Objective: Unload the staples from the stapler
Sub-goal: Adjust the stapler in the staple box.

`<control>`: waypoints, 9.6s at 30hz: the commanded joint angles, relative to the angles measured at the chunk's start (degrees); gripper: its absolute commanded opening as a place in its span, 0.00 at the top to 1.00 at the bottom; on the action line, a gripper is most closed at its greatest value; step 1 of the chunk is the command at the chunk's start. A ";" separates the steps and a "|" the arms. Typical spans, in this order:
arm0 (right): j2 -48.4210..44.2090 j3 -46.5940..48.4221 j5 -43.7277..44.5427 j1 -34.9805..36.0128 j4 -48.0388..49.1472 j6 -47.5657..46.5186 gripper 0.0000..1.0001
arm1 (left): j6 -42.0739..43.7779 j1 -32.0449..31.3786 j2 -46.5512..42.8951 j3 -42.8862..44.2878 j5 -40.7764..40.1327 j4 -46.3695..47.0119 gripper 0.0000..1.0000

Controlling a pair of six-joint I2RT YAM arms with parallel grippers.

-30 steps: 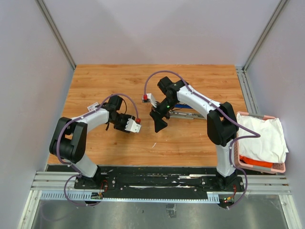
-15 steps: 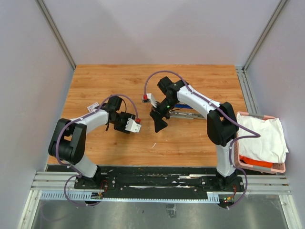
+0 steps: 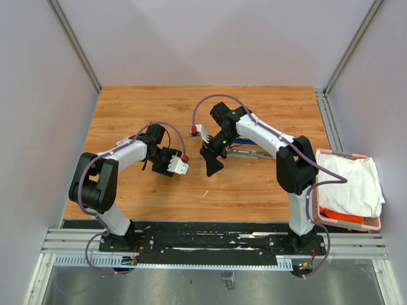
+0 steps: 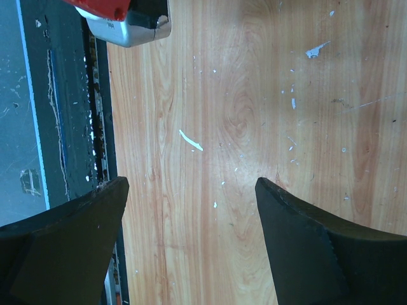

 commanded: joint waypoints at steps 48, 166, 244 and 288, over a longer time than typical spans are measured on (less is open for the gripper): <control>-0.80 0.82 0.13 0.50 -1.69 -0.93 0.17 | 0.78 -0.62 3.35 0.34 -0.79 -3.81 0.49; 1.14 1.53 2.21 0.55 -1.68 0.39 0.16 | -4.54 -0.04 -8.73 -3.09 5.04 -0.84 0.48; 1.75 1.53 2.58 0.55 -1.62 0.43 0.16 | -2.58 -0.13 2.89 4.71 1.69 -7.48 0.35; 1.29 1.52 2.95 0.54 -1.55 0.50 0.16 | -11.31 0.06 -3.29 -1.25 2.56 11.88 0.68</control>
